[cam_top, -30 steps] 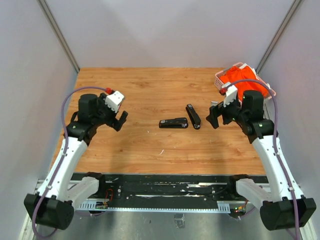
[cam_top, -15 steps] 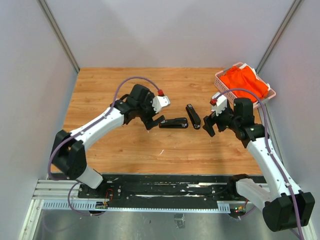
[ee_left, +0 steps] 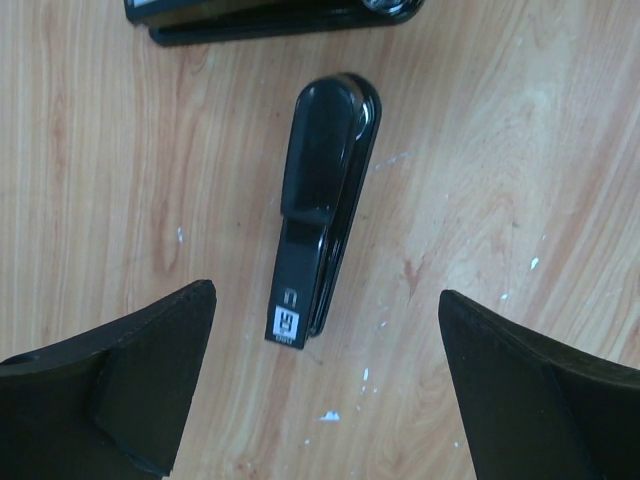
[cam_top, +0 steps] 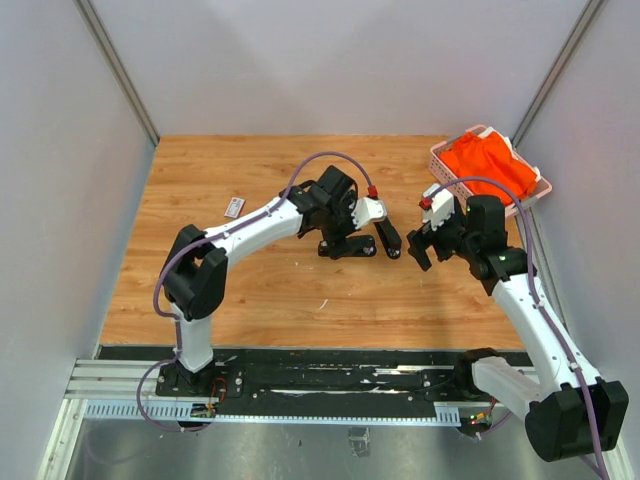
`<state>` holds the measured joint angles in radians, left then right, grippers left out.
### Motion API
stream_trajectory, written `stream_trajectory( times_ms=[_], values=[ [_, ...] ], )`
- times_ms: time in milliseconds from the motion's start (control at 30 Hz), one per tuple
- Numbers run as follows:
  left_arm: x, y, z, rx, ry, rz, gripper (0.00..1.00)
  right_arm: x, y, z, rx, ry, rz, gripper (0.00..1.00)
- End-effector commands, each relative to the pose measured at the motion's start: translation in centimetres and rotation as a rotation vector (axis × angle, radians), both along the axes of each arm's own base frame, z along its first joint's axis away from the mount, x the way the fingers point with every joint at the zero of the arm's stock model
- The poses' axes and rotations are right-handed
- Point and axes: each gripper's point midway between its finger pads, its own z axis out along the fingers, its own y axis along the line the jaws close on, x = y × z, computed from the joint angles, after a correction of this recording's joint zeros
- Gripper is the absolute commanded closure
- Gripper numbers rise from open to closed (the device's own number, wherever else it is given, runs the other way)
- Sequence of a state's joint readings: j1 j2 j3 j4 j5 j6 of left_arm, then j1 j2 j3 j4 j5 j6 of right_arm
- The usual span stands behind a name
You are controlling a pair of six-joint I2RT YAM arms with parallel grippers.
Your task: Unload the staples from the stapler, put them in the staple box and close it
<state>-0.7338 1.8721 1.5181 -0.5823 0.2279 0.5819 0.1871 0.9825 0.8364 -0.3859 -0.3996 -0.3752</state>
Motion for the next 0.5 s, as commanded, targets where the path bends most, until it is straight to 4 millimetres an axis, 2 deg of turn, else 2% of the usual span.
stream_trajectory(
  times_ms=[0, 167, 467],
  values=[
    [-0.1, -2.3, 0.5, -0.013, -0.001, -0.060, 0.01, 0.6, -0.5, 1.0, -0.036, -0.055, -0.016, 0.05],
    [0.4, -3.7, -0.7, -0.015, 0.038, -0.058, 0.03, 0.7, -1.3, 1.5, -0.043, -0.074, -0.046, 0.05],
    [1.3, -4.9, -2.8, 0.005, 0.058, -0.045, 0.07, 0.8, -2.9, 2.4, -0.049, -0.110, -0.102, 0.04]
  ],
)
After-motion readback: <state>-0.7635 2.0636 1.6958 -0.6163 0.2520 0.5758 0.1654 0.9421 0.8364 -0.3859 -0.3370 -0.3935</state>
